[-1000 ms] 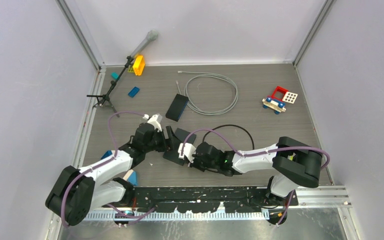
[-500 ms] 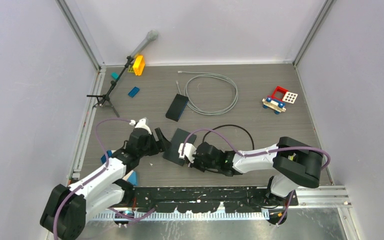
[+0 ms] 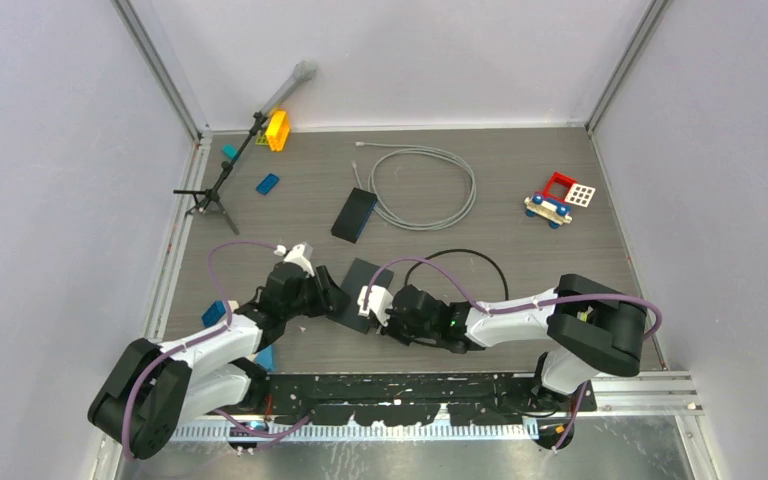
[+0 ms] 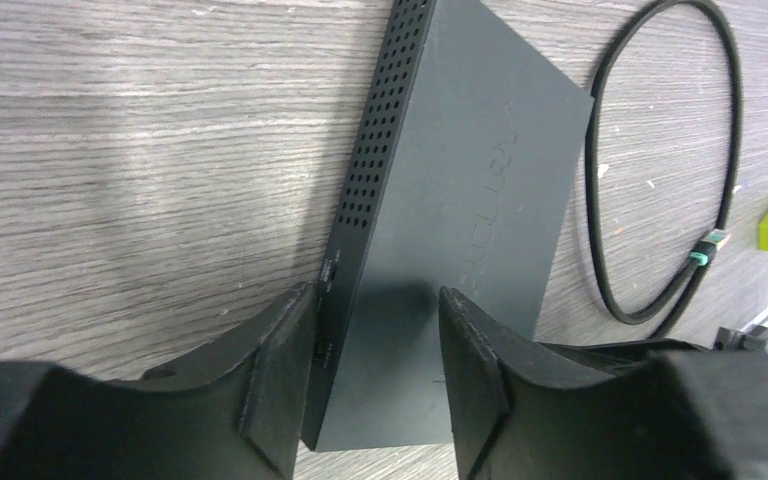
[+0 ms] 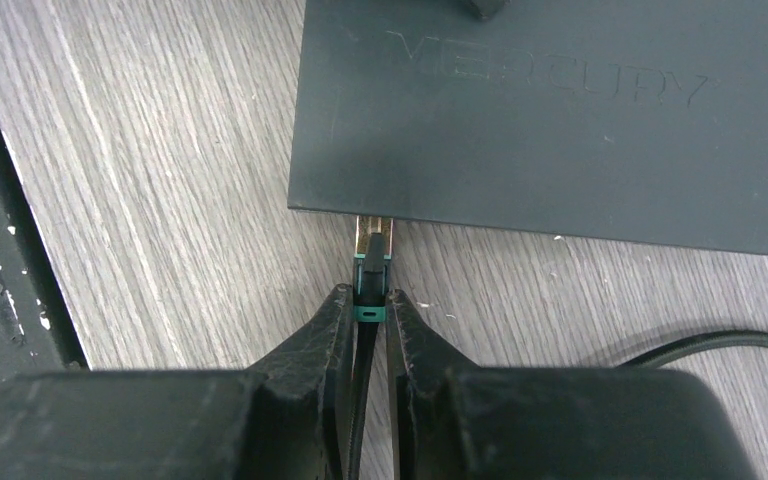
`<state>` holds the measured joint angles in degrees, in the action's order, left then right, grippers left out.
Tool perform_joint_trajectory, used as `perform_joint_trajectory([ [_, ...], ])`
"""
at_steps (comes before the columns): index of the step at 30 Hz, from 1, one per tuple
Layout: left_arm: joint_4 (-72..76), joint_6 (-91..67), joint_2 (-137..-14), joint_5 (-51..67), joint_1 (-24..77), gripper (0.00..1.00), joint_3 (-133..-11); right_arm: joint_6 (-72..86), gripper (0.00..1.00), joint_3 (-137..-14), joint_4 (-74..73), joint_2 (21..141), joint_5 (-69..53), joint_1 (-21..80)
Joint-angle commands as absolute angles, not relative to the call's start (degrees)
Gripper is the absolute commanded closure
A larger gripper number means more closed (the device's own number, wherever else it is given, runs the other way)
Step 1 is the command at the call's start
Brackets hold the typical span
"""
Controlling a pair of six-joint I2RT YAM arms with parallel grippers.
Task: Insert the plug into the switch port
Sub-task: Insert the connector into the switch port.
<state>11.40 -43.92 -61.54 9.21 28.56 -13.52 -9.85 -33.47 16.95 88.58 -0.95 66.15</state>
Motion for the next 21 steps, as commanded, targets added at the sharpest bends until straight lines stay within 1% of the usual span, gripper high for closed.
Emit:
perform_joint_trajectory([
  [1, 12.0, -46.7, -62.4, 12.8, 32.9, 0.55, -11.3, -6.7, 1.00, -36.1, 20.5, 88.9, 4.2, 66.5],
  [4, 12.7, -48.4, -61.8, 11.7, 35.2, 0.60, -9.3, -4.6, 0.99, -36.2, 22.8, 90.0, 6.0, 66.5],
  [8, 13.2, -49.2, -61.8, 9.6, 38.5, 0.61, -8.4, -3.6, 1.00, -35.5, 26.8, 91.0, 6.1, 67.0],
  [11, 14.6, -49.1, -63.0, 9.7, 39.7, 0.63, -8.3, -4.9, 0.99, -36.6, 27.1, 91.5, 5.7, 67.8],
  [21, 23.4, -48.2, -73.5, 10.6, 44.4, 0.68, -9.8, -14.5, 1.00, -47.1, 19.8, 93.5, 2.3, 67.7],
])
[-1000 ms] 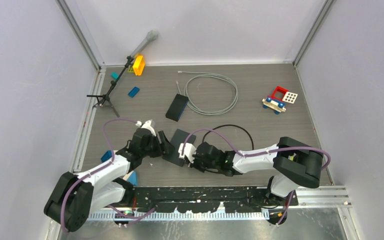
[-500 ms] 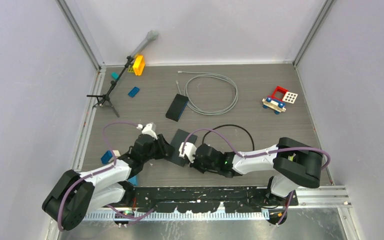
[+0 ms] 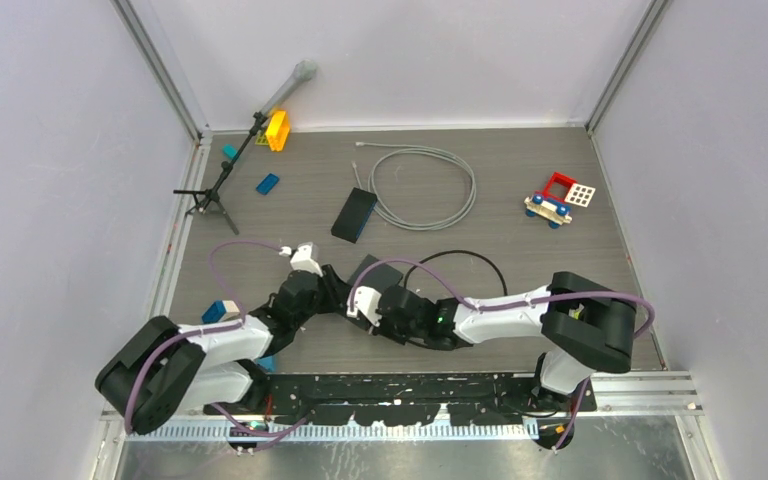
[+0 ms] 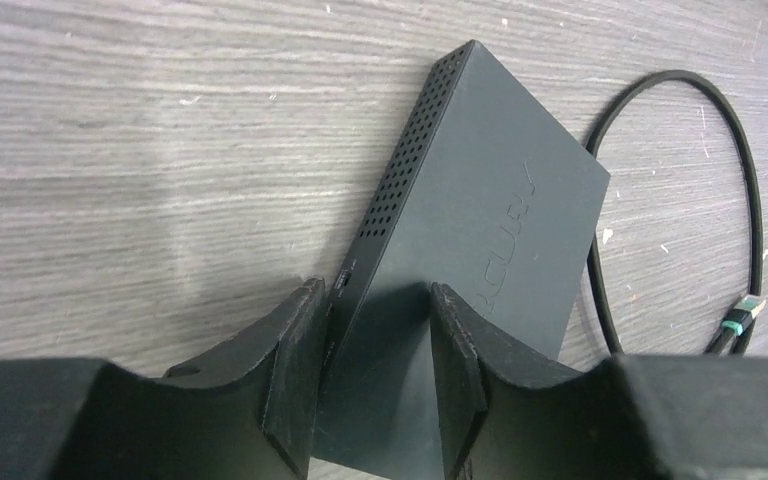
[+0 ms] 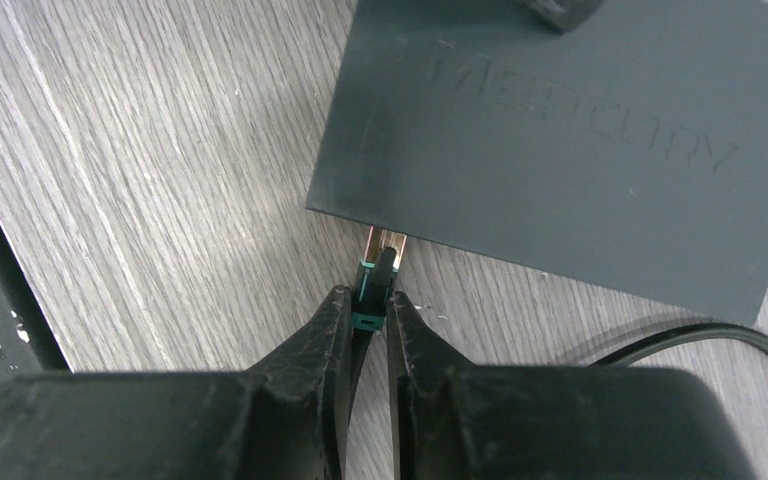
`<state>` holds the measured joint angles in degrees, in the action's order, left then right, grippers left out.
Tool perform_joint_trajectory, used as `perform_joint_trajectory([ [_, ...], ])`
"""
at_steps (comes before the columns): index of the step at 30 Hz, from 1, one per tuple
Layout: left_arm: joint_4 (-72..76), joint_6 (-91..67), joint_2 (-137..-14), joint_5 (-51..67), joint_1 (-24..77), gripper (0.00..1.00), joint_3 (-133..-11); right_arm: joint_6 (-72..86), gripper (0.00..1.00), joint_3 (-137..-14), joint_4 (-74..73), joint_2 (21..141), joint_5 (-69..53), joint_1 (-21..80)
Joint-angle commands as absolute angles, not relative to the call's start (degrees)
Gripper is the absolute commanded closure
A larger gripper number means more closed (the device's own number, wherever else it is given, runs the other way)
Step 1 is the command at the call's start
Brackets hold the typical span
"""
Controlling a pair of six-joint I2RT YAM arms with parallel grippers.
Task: Insert the plug into the switch port
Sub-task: Insert the connector into the switch port, then pick up the connector from the center of the board.
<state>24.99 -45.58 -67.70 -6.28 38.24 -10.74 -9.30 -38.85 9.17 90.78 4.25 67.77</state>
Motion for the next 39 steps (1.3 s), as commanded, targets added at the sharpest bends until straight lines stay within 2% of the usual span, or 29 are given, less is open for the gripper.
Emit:
perform_joint_trajectory([
  [1, 24.1, -48.6, -74.1, 10.6, 44.9, 0.69, -9.8, -14.7, 1.00, -47.7, 19.7, 93.7, 2.2, 67.5],
  [6, 24.6, -50.0, -72.8, 9.6, 46.0, 0.70, -8.3, -14.7, 1.00, -46.3, 19.9, 93.6, 3.2, 67.2],
  [9, 19.2, -50.1, -68.6, 7.5, 46.0, 0.67, -9.0, -14.6, 0.99, -43.0, 19.3, 92.2, 2.2, 67.2],
  [11, 12.5, -49.8, -64.3, 4.7, 46.0, 0.59, -10.8, -15.7, 1.00, -41.1, 17.3, 91.1, -2.1, 67.2],
  [14, 1.0, -47.7, -58.1, -1.3, 45.9, 0.31, -15.5, -16.7, 1.00, -40.4, 12.5, 90.8, -7.1, 67.2],
  [17, -9.9, -44.2, -53.5, -6.3, 45.0, 0.19, -20.4, -17.4, 0.99, -40.6, 8.6, 91.4, -9.2, 67.2],
  [20, -14.5, -42.5, -50.8, -9.5, 41.8, 0.16, -23.3, -17.9, 0.91, -40.6, 7.4, 91.2, -10.4, 67.2],
  [22, -16.2, -41.5, -49.6, -10.4, 38.3, 0.15, -24.5, -17.2, 0.81, -40.7, 7.2, 90.6, -9.6, 67.1],
  [25, -17.7, -38.3, -49.0, -9.8, 33.4, 0.14, -27.2, -14.8, 0.61, -41.2, 6.8, 88.9, -7.6, 66.7],
  [27, -18.7, -36.2, -49.6, -9.9, 31.4, 0.14, -30.4, -13.0, 0.54, -41.4, 6.8, 87.0, -5.4, 66.8],
  [33, -19.3, -31.0, -53.3, -11.0, 30.8, 0.14, -37.5, -3.7, 0.53, -38.0, 8.2, 76.3, 6.9, 66.6],
  [36, -18.5, -29.0, -54.9, -9.8, 30.8, 0.14, -40.5, 3.3, 0.56, -37.9, 1.6, 70.0, 13.7, 64.6],
  [39, -16.0, -28.7, -56.5, -9.0, 30.8, 0.14, -42.2, 9.3, 0.58, -39.8, -8.8, 66.5, 11.2, 59.6],
])
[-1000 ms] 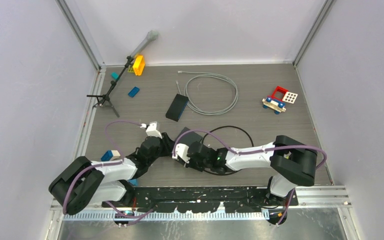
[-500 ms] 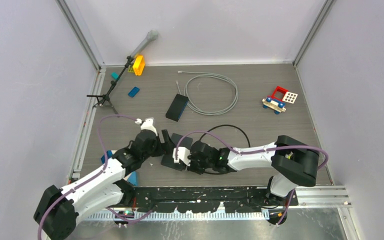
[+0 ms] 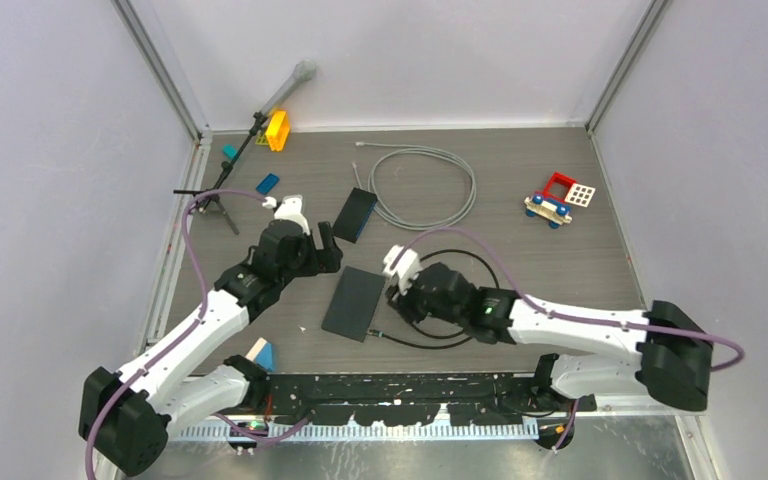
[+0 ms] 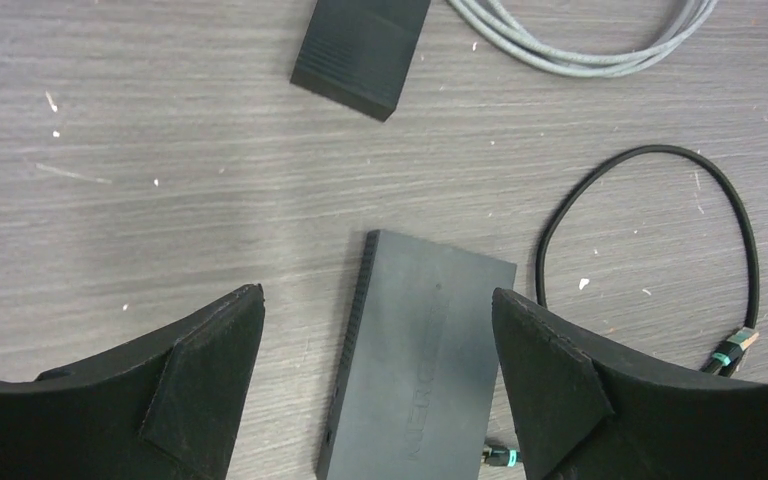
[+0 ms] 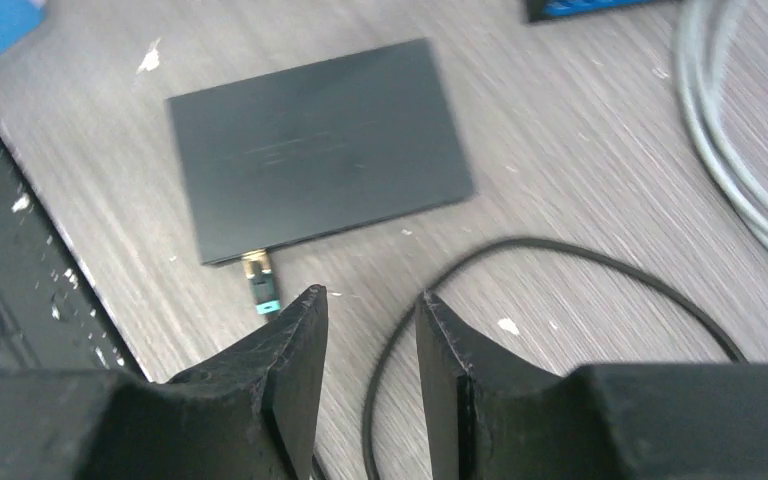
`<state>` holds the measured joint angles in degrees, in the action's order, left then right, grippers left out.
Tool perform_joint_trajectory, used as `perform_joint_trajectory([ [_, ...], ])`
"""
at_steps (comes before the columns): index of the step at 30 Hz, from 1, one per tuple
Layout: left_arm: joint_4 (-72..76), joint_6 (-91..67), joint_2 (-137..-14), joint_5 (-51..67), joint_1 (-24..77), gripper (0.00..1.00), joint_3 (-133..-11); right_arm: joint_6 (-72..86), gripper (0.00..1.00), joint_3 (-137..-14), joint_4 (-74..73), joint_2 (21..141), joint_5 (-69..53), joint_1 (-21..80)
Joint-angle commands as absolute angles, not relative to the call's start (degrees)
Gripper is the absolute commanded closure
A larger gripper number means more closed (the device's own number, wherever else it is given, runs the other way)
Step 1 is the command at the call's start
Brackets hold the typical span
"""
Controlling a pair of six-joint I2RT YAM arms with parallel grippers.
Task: Insert the plug into the switch port
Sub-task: Pick up the connector from the center of the board.
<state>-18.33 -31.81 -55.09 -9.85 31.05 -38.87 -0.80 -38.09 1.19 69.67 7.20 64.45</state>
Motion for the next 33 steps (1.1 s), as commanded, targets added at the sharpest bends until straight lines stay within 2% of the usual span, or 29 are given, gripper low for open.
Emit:
perform_joint_trajectory([
  [1, -15.2, -28.8, -57.2, -9.3, 30.8, 0.15, -42.6, 10.8, 0.57, -40.0, -10.6, 66.4, 10.2, 58.2],
  [6, -9.2, -28.7, -60.5, -10.0, 30.8, 0.15, -41.9, 15.5, 0.56, -40.8, -12.5, 71.8, 10.4, 56.9],
  [12, 4.7, -27.8, -62.3, -5.1, 30.8, 0.19, -34.1, 18.8, 0.57, -41.4, -8.4, 78.5, 8.3, 56.8],
  [20, 8.1, -27.4, -63.0, -3.2, 30.8, 0.21, -31.7, 21.6, 0.56, -41.7, -5.5, 84.3, 3.4, 57.1],
  [26, 8.3, -27.3, -62.2, -2.8, 30.8, 0.21, -31.4, 23.2, 0.57, -42.3, -4.5, 87.9, 5.5, 59.4],
  [28, 8.3, -27.2, -62.0, -2.8, 30.8, 0.21, -31.3, 22.8, 0.61, -43.7, -7.2, 89.5, 7.8, 60.5],
  [33, 8.4, -27.3, -61.6, -2.5, 30.8, 0.22, -31.3, 22.7, 0.92, -45.0, -8.0, 90.6, 10.6, 61.4],
])
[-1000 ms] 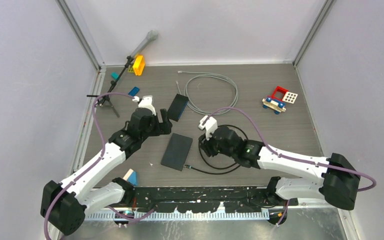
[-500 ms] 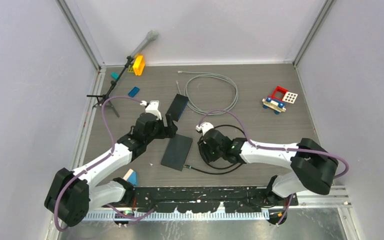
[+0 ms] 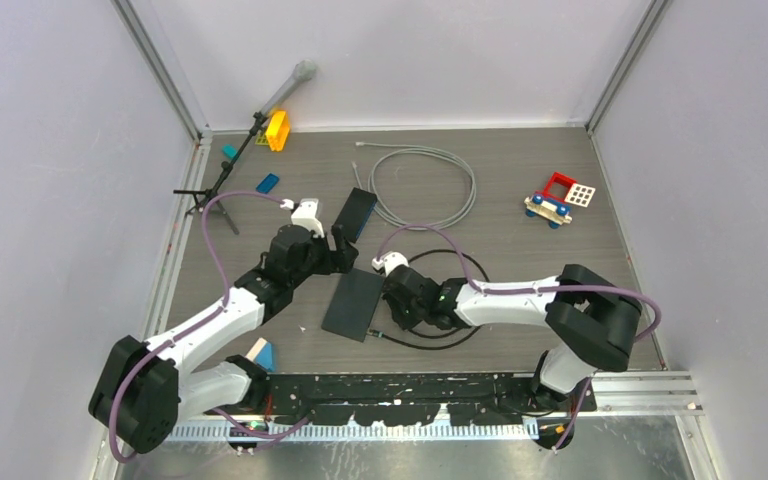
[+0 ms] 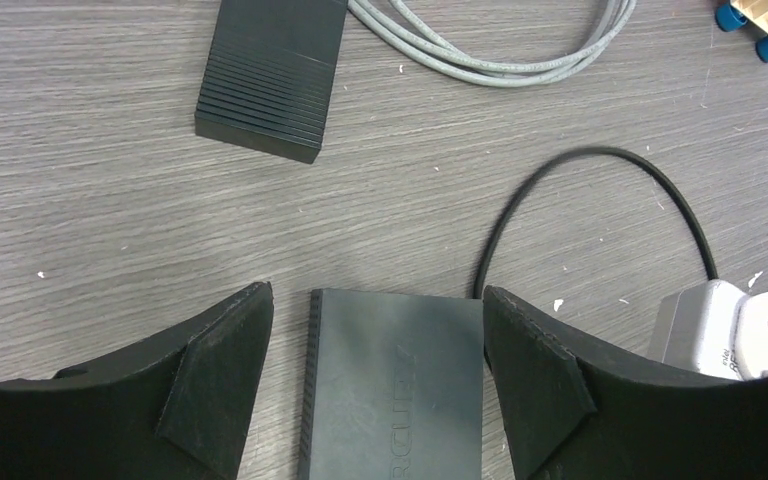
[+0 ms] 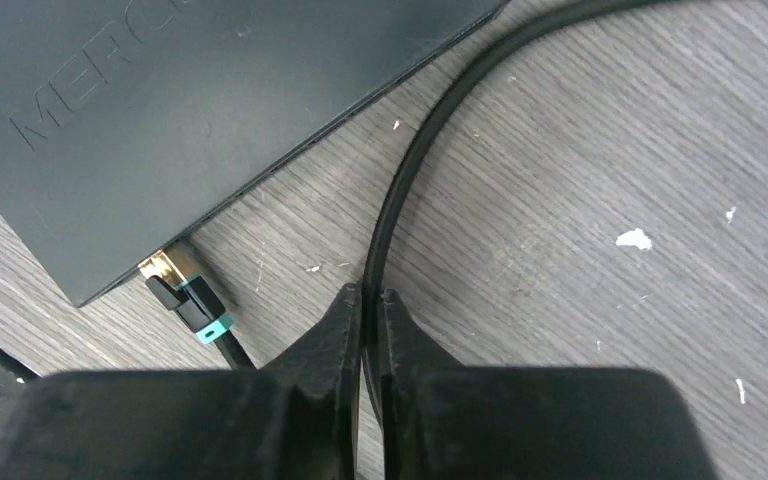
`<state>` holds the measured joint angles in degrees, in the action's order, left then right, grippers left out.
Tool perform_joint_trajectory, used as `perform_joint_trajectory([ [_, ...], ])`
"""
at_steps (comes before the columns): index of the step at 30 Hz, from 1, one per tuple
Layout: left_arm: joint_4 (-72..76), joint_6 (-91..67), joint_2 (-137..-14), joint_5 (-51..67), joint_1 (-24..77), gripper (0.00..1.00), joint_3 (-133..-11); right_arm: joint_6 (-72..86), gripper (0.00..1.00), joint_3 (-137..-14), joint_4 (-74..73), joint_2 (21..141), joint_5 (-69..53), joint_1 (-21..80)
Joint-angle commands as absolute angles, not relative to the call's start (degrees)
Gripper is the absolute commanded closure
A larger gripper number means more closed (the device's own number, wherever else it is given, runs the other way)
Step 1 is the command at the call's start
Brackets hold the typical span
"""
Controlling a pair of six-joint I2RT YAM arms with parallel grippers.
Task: Insert the plug into the switch port
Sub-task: Pick up the connector from the center of the board.
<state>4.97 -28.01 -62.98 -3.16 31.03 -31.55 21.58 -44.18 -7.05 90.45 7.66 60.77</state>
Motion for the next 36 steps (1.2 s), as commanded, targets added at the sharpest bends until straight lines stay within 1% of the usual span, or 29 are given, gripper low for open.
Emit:
perform_joint_trajectory([
  [1, 8.4, -27.3, -61.5, -2.3, 30.8, 0.22, -31.4, 23.3, 0.95, -44.2, -6.4, 89.6, 11.1, 61.4],
  [3, 8.8, -27.1, -60.8, -1.0, 30.8, 0.22, -31.3, 24.8, 0.99, -43.1, -4.2, 87.3, 14.5, 61.3],
  [6, 12.4, -27.0, -59.3, 3.5, 30.8, 0.22, -30.4, 29.9, 1.00, -42.5, -3.9, 83.0, 23.3, 60.9],
  [8, 15.5, -27.3, -58.0, 6.7, 30.8, 0.23, -29.4, 35.2, 1.00, -43.4, -6.6, 79.4, 31.2, 60.3],
  [9, 16.9, -27.4, -57.3, 8.0, 30.9, 0.23, -29.0, 36.9, 1.00, -43.7, -7.3, 77.4, 33.1, 60.0],
  [12, 18.5, -27.5, -55.4, 12.7, 30.9, 0.23, -29.1, 41.3, 1.00, -43.4, -5.9, 71.1, 35.9, 59.4],
  [15, 19.6, -27.6, -52.9, 19.0, 31.1, 0.27, -29.7, 49.0, 1.00, -43.7, -5.6, 65.7, 37.3, 57.5],
  [17, 20.4, -28.0, -50.6, 20.4, 31.9, 0.28, -29.7, 54.8, 1.00, -44.2, -6.7, 62.8, 38.7, 56.6],
  [20, 21.2, -26.5, -47.9, 18.8, 35.7, 0.28, -29.5, 64.2, 0.99, -43.0, -5.7, 58.7, 41.0, 55.9],
  [22, 21.6, -24.4, -47.4, 15.6, 39.8, 0.27, -29.5, 68.5, 1.00, -41.6, -4.3, 56.1, 42.3, 55.8],
  [25, 26.3, -20.6, -48.7, 13.5, 46.9, 0.26, -28.5, 74.0, 1.00, -40.4, -4.3, 52.3, 44.6, 55.7],
  [28, 29.7, -16.9, -52.2, 11.1, 51.8, 0.25, -28.5, 77.4, 1.00, -38.4, -3.1, 47.6, 45.5, 55.7],
  [31, 31.1, -14.8, -57.0, 9.9, 54.6, 0.25, -29.9, 80.0, 1.00, -36.9, -2.8, 43.8, 45.3, 55.7],
  [36, 35.2, -14.3, -65.3, 9.5, 57.7, 0.29, -33.1, 82.0, 1.00, -35.1, -2.8, 39.2, 45.1, 55.7],
])
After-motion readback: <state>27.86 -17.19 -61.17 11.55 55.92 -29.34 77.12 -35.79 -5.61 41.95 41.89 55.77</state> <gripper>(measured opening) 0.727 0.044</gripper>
